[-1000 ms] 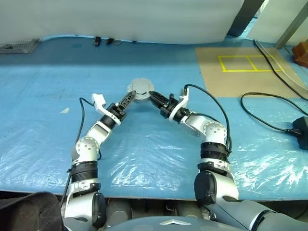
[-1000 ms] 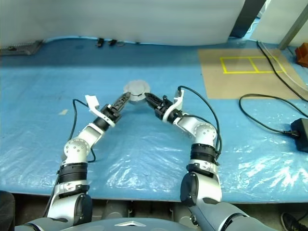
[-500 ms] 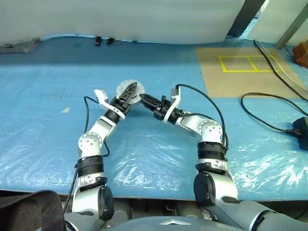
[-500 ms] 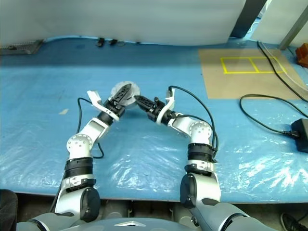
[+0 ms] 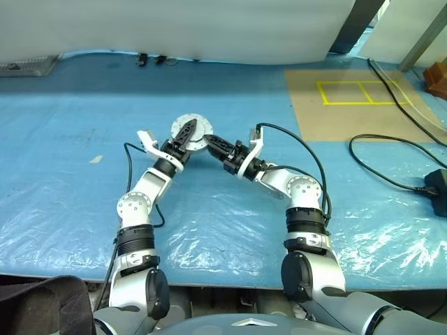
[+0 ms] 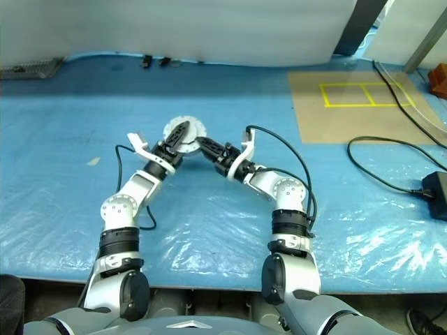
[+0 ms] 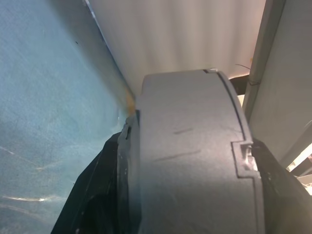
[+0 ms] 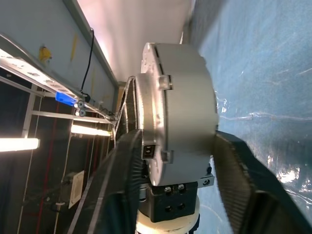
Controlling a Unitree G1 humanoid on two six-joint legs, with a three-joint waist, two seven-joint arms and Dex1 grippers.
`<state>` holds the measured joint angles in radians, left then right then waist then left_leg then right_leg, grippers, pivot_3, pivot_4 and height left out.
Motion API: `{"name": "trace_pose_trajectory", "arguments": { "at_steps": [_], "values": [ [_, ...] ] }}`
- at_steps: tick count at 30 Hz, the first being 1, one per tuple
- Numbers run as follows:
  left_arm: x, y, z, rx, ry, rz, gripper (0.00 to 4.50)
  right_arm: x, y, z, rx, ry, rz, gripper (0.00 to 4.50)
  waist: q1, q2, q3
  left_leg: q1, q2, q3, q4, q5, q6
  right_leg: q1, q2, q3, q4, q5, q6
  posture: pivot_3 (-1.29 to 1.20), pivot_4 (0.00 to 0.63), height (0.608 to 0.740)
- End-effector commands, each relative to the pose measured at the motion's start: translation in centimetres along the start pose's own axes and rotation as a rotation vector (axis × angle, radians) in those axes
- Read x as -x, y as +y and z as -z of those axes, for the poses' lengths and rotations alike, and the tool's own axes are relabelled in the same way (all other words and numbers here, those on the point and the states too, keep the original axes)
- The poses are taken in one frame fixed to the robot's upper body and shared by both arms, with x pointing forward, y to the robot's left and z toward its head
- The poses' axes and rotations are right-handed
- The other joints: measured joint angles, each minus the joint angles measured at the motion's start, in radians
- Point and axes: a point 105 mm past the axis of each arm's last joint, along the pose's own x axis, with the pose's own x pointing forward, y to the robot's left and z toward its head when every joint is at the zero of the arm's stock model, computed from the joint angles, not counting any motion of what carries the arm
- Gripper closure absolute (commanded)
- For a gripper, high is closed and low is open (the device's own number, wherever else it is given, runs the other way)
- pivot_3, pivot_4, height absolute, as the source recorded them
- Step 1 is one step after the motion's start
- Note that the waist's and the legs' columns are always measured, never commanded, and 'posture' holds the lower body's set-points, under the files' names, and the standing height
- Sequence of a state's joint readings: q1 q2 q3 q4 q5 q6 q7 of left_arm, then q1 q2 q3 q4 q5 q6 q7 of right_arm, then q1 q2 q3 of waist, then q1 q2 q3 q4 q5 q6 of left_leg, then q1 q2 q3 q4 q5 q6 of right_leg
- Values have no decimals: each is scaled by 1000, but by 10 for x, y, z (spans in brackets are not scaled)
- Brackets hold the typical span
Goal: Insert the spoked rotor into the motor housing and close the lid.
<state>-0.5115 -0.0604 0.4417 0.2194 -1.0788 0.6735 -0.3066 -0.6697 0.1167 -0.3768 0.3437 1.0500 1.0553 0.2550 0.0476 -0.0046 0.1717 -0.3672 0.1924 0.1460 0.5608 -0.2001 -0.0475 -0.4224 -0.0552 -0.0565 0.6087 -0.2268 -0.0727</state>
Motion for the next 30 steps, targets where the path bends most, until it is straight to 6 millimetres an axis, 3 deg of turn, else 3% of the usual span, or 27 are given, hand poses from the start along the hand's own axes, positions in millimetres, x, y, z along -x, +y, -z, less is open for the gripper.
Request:
{"name": "trace_pose_trajectory", "arguments": {
  "at_steps": [1,2,6,10,14,18,21,26,30],
  "values": [
    [-7,-15,-6,32,-46,53,1803,-7,21,-14,56,-79,-59,993,2,0,0,0,0,0,0,0,0,0,0,0,0,0,0,0,150,740],
    [-8,-15,-6,54,-60,52,1803,-6,18,-20,50,-109,-43,683,3,0,0,0,0,0,0,0,0,0,0,0,0,0,0,0,150,740],
    [-11,-15,-12,99,-108,49,1803,-4,9,-30,61,-169,6,683,1,0,0,-1,0,0,1,0,0,0,0,0,0,1,0,0,150,740],
    [-7,-2,-52,165,-323,3,1803,-1,2,-36,78,-206,41,683,0,-2,1,-1,0,0,1,0,0,0,0,0,0,2,0,0,150,740],
    [4,21,-85,106,-478,-97,1803,-2,2,-35,94,-202,46,683,-6,-2,1,0,0,0,1,0,0,0,2,0,0,3,0,0,150,740],
    [32,58,-128,-26,-645,-278,1803,-5,5,-31,119,-180,39,683,-4,-3,2,0,0,-1,1,0,0,0,2,0,-1,3,1,0,150,740],
    [56,72,-154,-77,-754,-359,1803,-6,8,-29,123,-174,28,683,0,-5,3,2,0,-2,2,0,0,0,2,0,-1,4,2,0,150,740],
    [83,81,-179,-125,-852,-423,1803,-5,7,-26,129,-160,28,683,10,-6,3,2,0,-4,3,0,0,0,1,0,-1,4,2,0,150,740],
    [97,85,-186,-158,-884,-464,1803,-5,6,-25,130,-159,28,683,21,-6,3,2,0,-3,3,0,0,0,1,0,0,4,2,0,150,740]
  ]
}}
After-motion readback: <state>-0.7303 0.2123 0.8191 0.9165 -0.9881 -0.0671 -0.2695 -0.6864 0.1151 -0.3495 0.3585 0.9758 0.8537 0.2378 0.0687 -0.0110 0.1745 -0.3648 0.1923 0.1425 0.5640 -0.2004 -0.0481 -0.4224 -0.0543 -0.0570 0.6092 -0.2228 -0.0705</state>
